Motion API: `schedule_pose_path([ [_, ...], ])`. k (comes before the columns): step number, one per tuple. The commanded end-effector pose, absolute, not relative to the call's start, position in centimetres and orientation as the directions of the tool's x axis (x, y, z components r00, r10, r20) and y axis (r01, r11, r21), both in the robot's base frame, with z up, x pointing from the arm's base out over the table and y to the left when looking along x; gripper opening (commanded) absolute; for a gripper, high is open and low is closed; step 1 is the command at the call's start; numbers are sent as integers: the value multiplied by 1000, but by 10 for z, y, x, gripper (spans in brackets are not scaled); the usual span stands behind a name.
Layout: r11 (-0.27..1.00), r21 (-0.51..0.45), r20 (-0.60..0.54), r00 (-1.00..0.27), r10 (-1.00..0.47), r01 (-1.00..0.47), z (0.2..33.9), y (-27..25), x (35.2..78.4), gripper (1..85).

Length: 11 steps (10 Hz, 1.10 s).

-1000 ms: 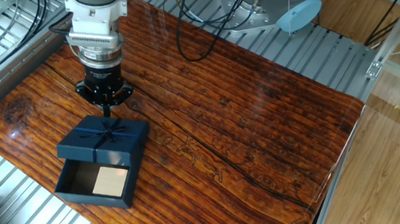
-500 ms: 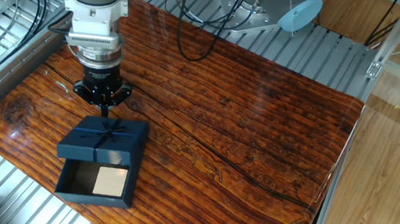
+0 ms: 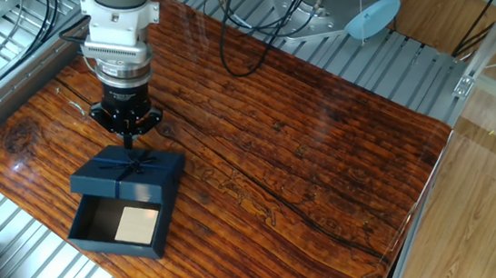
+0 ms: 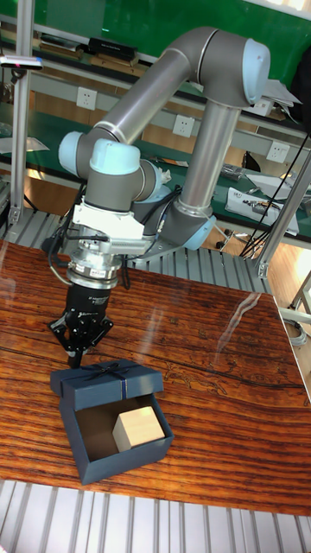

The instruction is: Slide the outer casing onto the gift box

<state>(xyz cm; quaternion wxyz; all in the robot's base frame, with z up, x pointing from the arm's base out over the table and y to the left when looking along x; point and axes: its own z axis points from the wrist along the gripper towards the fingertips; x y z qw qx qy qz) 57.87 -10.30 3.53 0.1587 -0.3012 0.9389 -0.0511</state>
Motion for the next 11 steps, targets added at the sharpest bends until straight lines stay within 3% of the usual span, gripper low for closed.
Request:
schedule_pose_path([
  [1, 828, -170, -272, -782, -561, -535, 37, -101, 576, 10],
  [5, 834, -96, -233, -802, -550, -544, 21, -100, 552, 10],
  [11, 834, -89, -211, -808, -550, -545, 12, -109, 539, 10],
])
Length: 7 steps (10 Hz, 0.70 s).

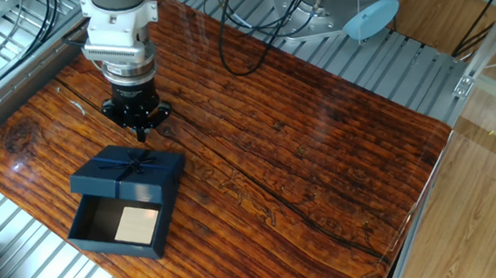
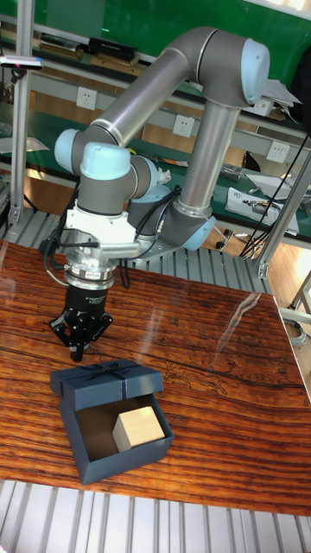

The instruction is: Slide the outer casing onto the gift box

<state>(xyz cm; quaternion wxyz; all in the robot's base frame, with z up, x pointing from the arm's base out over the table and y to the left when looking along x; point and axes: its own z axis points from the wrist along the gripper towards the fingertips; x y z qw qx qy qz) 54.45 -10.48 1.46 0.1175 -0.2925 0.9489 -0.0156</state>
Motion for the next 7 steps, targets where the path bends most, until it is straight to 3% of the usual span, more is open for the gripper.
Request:
schedule_pose_path([
  [1, 835, -89, -214, -808, -548, -543, 11, -110, 539, 10],
  [7, 839, -109, -257, -800, -541, -533, 9, -107, 553, 10],
])
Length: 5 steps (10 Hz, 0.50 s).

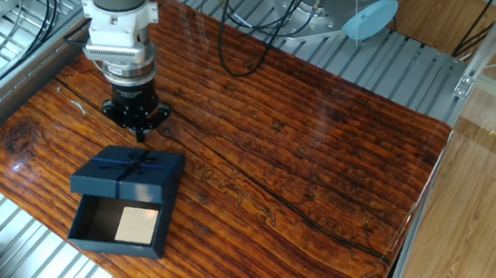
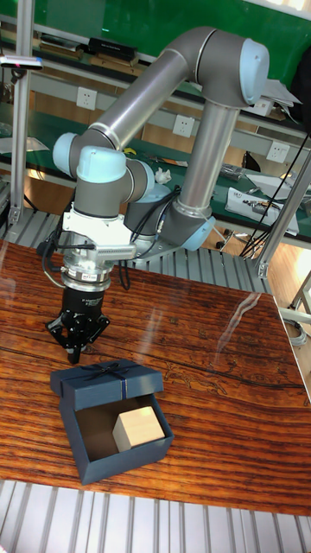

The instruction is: Slide the outer casing onto the gift box

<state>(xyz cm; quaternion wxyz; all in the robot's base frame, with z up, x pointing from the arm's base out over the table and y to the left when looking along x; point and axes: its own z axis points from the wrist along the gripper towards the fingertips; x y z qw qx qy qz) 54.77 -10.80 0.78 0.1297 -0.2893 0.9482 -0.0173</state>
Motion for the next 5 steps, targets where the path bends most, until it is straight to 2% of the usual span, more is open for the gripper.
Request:
schedule_pose_path([
  [1, 840, -109, -261, -800, -540, -531, 9, -106, 555, 10],
  [5, 837, -133, -275, -792, -546, -531, 3, -109, 563, 10],
])
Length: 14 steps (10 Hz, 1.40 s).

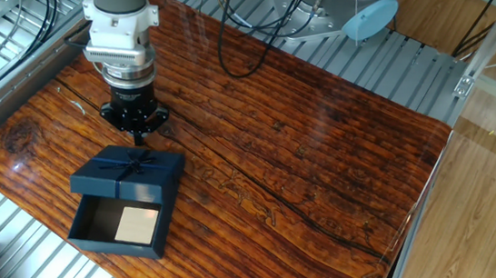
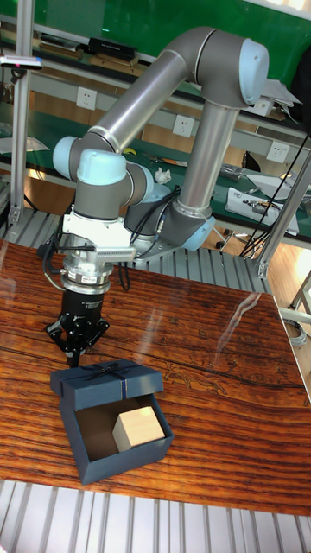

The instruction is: Slide the outer casing onto the gift box

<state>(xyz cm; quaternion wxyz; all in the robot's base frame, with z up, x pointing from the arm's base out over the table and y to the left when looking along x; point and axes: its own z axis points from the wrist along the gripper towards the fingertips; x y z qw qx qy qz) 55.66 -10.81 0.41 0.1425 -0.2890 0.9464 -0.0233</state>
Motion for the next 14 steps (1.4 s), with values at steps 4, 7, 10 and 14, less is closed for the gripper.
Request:
schedule_pose_path([
  [4, 843, -146, -308, -786, -537, -518, 6, -102, 578, 10],
  [7, 846, -152, -318, -785, -532, -511, 10, -100, 585, 10],
  [10, 846, -152, -325, -783, -531, -511, 15, -100, 589, 10],
  [14, 853, -145, -318, -792, -521, -502, 16, -100, 586, 10],
])
